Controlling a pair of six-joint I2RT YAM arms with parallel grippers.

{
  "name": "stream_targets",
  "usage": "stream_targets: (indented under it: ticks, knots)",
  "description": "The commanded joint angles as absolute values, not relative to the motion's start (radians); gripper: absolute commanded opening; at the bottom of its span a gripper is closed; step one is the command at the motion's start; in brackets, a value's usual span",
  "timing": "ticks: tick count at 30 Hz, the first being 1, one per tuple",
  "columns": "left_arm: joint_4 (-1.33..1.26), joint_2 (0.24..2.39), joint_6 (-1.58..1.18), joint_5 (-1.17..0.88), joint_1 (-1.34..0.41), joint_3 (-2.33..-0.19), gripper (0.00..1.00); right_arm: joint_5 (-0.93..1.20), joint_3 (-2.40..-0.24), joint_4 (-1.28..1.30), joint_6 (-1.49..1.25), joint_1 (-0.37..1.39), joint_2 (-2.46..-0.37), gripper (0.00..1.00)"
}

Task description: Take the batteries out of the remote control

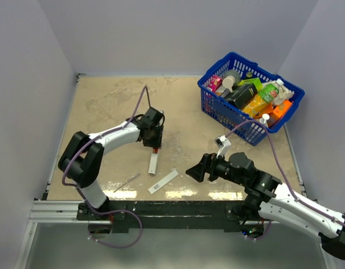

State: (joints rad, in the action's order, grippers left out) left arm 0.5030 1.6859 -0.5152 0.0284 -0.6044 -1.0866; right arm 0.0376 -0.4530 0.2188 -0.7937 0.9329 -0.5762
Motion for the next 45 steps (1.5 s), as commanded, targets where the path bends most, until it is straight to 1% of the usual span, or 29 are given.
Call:
stream_targets:
  ticks: [1, 2, 3, 5, 6, 8, 9, 11, 12, 15, 18, 20, 22, 25, 27, 28, 30, 34, 39, 45]
  knots:
    - [0.517, 1.747, -0.482, 0.059, -0.609, -1.157, 0.0, 0.002, -0.497, 0.278, -0.767, 0.931, -0.529, 0.91]
    - [0.509, 1.755, -0.485, 0.051, -0.611, -1.157, 0.03, 0.002, -0.502, 0.29, -0.764, 0.931, -0.525, 0.91]
    - [0.499, 1.762, -0.489, 0.045, -0.612, -1.158, 0.14, 0.002, -0.503, 0.298, -0.762, 0.931, -0.522, 0.91]
    - [0.489, 1.781, -0.495, 0.031, -0.611, -1.164, 0.27, -0.021, -0.512, 0.317, -0.755, 0.931, -0.515, 0.91]
    - [0.485, 1.784, -0.495, 0.028, -0.611, -1.169, 0.37, -0.023, -0.514, 0.324, -0.753, 0.931, -0.515, 0.91]
    - [0.485, 1.792, -0.491, 0.021, -0.612, -1.181, 0.43, -0.031, -0.522, 0.348, -0.747, 0.931, -0.52, 0.91]
    - [0.491, 1.789, -0.488, 0.02, -0.612, -1.187, 0.51, -0.044, -0.523, 0.359, -0.747, 0.931, -0.522, 0.91]
    - [0.505, 1.772, -0.476, 0.029, -0.612, -1.207, 0.59, -0.057, -0.528, 0.38, -0.742, 0.931, -0.519, 0.91]
    - [0.523, 1.763, -0.474, 0.041, -0.611, -1.215, 0.66, -0.061, -0.528, 0.385, -0.742, 0.931, -0.515, 0.91]
    - [0.563, 1.721, -0.451, 0.095, -0.604, -1.25, 0.73, -0.063, -0.528, 0.384, -0.742, 0.931, -0.506, 0.91]
    - [0.604, 1.698, -0.404, 0.146, -0.571, -1.301, 0.75, -0.063, -0.535, 0.367, -0.735, 0.931, -0.515, 0.91]
    - [0.603, 1.692, -0.364, 0.146, -0.51, -1.321, 0.76, -0.06, -0.552, 0.371, -0.72, 0.931, -0.535, 0.91]
    - [0.581, 1.701, -0.329, 0.089, -0.432, -1.328, 0.76, -0.06, -0.569, 0.38, -0.707, 0.931, -0.557, 0.9]
    - [0.554, 1.739, -0.279, 0.065, -0.356, -1.348, 0.77, -0.071, -0.59, 0.405, -0.687, 0.931, -0.572, 0.9]
    - [0.539, 1.767, -0.244, 0.026, -0.327, -1.367, 0.77, -0.08, -0.6, 0.42, -0.678, 0.931, -0.571, 0.9]
    - [0.538, 1.802, -0.215, -0.027, -0.302, -1.393, 0.77, -0.083, -0.606, 0.425, -0.673, 0.931, -0.569, 0.9]
    - [0.525, 1.85, -0.195, -0.052, -0.272, -1.417, 0.77, -0.09, -0.611, 0.437, -0.67, 0.931, -0.565, 0.9]
    - [0.509, 1.928, -0.147, -0.057, -0.25, -1.495, 0.77, -0.101, -0.62, 0.457, -0.661, 0.931, -0.557, 0.9]
    - [0.523, 2.023, -0.092, -0.011, -0.244, -1.563, 0.79, -0.118, -0.638, 0.474, -0.646, 0.931, -0.568, 0.9]
    - [0.522, 2.052, -0.063, -0.015, -0.242, -1.546, 0.79, -0.14, -0.663, 0.482, -0.623, 0.931, -0.591, 0.9]
